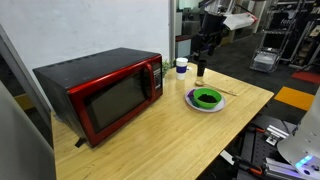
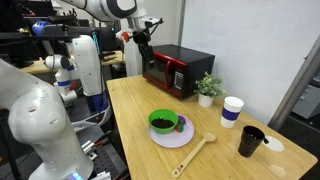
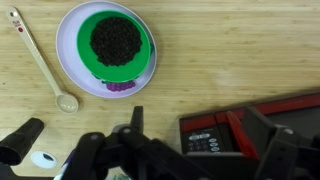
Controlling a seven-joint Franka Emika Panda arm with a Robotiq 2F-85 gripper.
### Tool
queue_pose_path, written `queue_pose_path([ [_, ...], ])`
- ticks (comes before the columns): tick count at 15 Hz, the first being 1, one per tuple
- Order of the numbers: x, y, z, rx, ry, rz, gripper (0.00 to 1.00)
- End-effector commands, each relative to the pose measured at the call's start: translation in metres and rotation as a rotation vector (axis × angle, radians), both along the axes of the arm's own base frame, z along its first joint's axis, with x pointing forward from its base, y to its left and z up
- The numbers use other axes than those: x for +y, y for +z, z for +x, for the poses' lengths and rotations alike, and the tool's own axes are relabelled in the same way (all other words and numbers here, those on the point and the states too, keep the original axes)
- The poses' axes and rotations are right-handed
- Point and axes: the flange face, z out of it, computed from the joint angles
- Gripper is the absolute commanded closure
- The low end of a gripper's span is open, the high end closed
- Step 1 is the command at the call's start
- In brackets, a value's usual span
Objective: Remove the light green bowl from the microwave and put it on the table
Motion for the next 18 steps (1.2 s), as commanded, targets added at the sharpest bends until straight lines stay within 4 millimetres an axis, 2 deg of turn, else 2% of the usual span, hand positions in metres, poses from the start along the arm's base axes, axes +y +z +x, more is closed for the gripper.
queue_pose_path([
  [1,-0.001,0.003,0.041,0.050,0.035,0.003,0.00],
  [5,0.015,-0.007,0.073,0.082,0.115,0.002,0.00],
  [8,0.027,-0.033,0.094,0.118,0.155,0.012,0.00],
  [12,0.043,-0.065,0.115,0.127,0.174,-0.005,0.00],
  [18,0.062,-0.087,0.141,0.035,0.226,0.007,0.00],
])
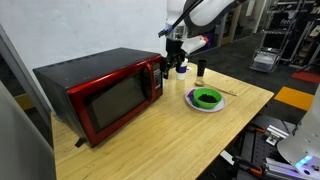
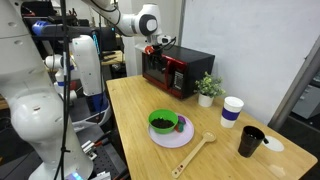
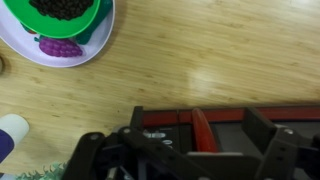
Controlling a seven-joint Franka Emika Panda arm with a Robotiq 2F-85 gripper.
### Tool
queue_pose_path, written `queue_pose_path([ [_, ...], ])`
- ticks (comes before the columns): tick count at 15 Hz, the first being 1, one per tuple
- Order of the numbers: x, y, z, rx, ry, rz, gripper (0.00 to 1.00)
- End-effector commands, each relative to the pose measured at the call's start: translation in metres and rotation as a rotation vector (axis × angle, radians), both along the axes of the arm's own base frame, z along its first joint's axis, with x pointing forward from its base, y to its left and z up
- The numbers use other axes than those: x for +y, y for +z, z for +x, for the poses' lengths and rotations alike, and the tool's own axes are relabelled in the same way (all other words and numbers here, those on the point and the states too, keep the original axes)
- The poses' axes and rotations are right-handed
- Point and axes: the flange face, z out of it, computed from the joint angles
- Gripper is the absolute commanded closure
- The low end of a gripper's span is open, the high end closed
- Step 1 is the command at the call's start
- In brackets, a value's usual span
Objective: Remove the light green bowl from the microwave and put it on the table
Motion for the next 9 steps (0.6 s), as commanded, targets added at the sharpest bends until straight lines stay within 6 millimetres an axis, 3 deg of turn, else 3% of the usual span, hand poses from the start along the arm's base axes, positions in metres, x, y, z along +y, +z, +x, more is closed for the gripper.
queue_pose_path([
  [1,0.010,-0.009,0.020,-0.048,0.024,0.015,0.00],
  [5,0.011,-0.003,0.041,-0.047,0.013,0.027,0.00],
  [9,0.005,0.018,0.058,-0.012,-0.020,0.009,0.00],
])
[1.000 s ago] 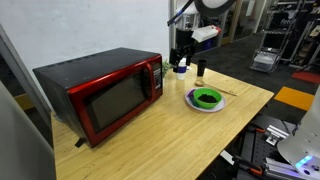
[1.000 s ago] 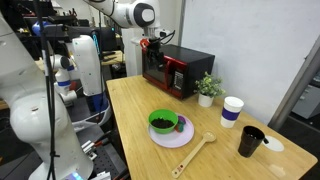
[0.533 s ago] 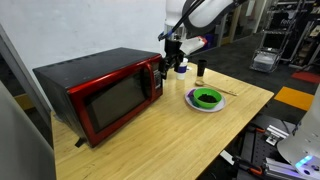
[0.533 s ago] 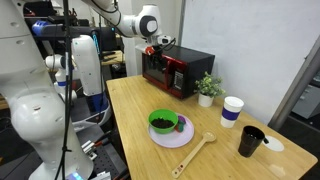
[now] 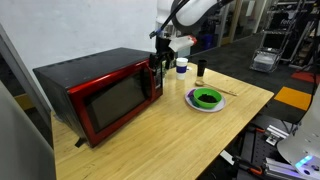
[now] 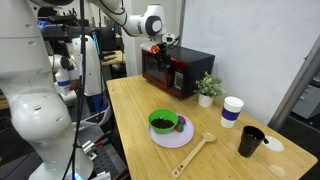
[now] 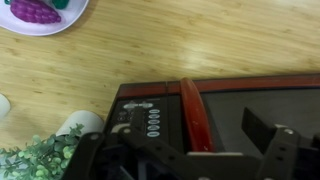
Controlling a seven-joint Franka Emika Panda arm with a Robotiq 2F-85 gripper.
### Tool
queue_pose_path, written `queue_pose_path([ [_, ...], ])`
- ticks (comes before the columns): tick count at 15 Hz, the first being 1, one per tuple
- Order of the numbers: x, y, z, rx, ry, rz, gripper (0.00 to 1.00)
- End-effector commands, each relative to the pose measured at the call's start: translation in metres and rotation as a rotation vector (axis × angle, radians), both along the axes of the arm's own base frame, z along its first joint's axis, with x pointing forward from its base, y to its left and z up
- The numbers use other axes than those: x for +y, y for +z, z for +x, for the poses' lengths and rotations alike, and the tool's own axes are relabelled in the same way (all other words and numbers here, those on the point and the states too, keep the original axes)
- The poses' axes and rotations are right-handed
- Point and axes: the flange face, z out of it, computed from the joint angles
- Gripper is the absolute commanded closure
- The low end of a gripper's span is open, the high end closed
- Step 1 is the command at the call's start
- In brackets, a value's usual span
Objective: Remove the light green bowl from the microwave and put it on the table
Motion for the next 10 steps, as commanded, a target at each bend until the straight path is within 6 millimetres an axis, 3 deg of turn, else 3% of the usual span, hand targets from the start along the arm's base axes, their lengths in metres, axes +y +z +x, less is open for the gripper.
queue_pose_path([
  [1,-0.0018,0.0051,0.0037,0.014,-0.007,-0.003,0.00],
  [4,-0.0042,0.0149,0.0100,0.026,-0.016,-0.006,0.00],
  [10,-0.0032,0.0116,0.0121,0.031,-0.016,-0.006,0.00],
])
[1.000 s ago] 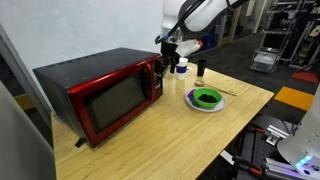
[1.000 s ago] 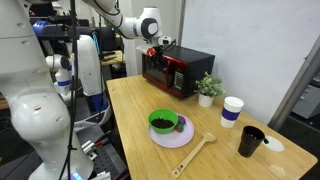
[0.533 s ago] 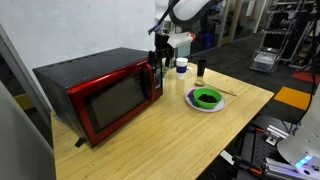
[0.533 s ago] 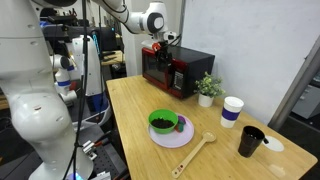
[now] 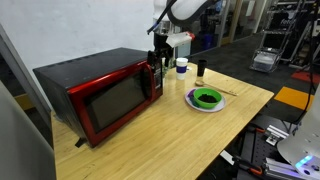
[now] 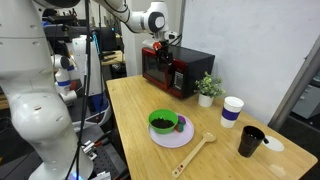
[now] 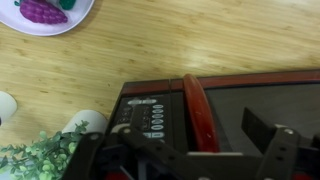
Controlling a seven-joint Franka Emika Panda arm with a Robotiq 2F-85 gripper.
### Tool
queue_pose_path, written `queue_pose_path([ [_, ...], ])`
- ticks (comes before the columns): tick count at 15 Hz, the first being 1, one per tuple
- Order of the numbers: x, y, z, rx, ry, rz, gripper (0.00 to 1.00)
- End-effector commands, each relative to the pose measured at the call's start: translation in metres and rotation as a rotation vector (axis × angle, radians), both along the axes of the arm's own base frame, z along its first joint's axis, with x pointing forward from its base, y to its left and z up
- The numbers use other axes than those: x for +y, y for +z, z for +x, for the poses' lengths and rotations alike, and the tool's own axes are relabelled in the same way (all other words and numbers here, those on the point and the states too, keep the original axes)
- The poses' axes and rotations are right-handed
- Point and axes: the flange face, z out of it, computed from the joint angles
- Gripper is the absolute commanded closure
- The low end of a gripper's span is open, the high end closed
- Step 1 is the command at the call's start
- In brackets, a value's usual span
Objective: Remove the light green bowl from the microwave and put it on the table
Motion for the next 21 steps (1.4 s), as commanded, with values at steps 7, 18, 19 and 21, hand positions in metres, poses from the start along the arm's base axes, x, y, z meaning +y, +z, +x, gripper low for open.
queue_pose_path([
  [7,-0.001,-0.001,0.016,0.006,0.031,0.012,0.00],
  [18,0.008,-0.008,0.044,0.047,0.070,0.012,0.00],
  [19,0.009,-0.009,0.045,0.053,0.075,0.014,0.10],
  [21,0.011,-0.011,0.047,0.062,0.087,0.014,0.34],
])
